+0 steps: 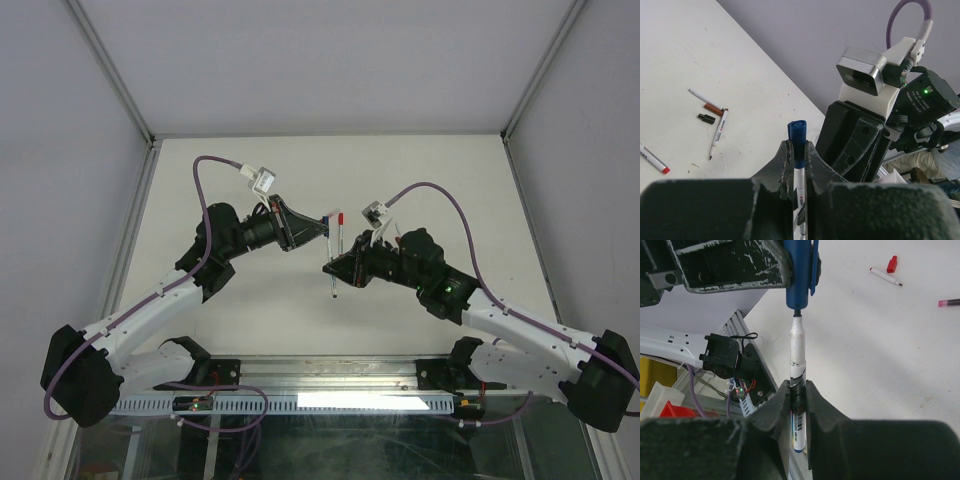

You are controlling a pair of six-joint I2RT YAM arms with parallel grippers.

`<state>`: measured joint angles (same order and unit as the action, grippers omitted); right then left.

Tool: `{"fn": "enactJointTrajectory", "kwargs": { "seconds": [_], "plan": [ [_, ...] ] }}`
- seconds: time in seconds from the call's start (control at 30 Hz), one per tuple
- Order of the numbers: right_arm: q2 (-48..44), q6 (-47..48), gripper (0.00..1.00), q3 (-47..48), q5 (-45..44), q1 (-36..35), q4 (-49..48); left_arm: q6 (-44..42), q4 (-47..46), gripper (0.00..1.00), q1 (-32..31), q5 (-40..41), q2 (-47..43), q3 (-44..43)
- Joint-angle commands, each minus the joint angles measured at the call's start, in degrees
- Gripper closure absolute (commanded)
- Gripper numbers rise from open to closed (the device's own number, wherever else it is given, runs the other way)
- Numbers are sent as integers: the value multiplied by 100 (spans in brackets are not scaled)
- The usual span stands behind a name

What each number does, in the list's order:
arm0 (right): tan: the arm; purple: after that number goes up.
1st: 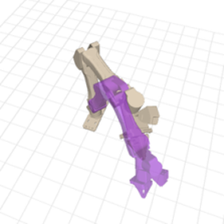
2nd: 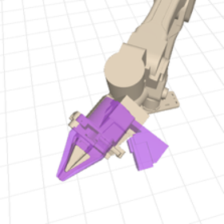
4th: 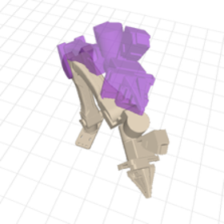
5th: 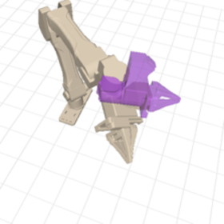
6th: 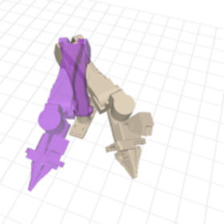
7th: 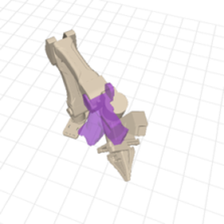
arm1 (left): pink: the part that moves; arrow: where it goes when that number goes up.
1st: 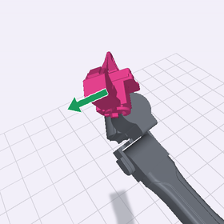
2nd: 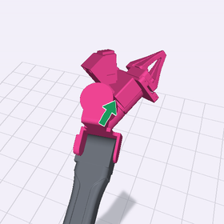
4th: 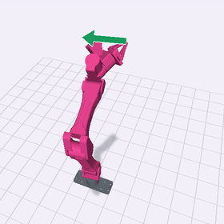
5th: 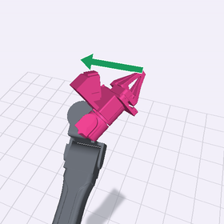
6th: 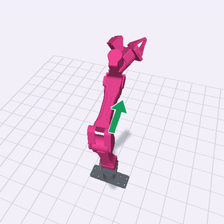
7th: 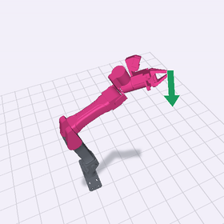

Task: Insert the pens into the pen caps
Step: Insert the pen cap onto the pen.

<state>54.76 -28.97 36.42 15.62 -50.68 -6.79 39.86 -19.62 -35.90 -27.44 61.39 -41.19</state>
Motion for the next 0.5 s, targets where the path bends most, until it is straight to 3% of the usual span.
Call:
{"fn": "enactJointTrajectory", "kwargs": {
  "seconds": [0.0, 0.47],
  "plan": [
    [-175, 49, 100, 120, -88, -30, -217, 22, -376, 100, 23, -120, -24, 6],
    [-128, -39, 100, 163, -573, -29, -163, 84, -530, 100, 28, -365, 110, 44]
  ]
}}
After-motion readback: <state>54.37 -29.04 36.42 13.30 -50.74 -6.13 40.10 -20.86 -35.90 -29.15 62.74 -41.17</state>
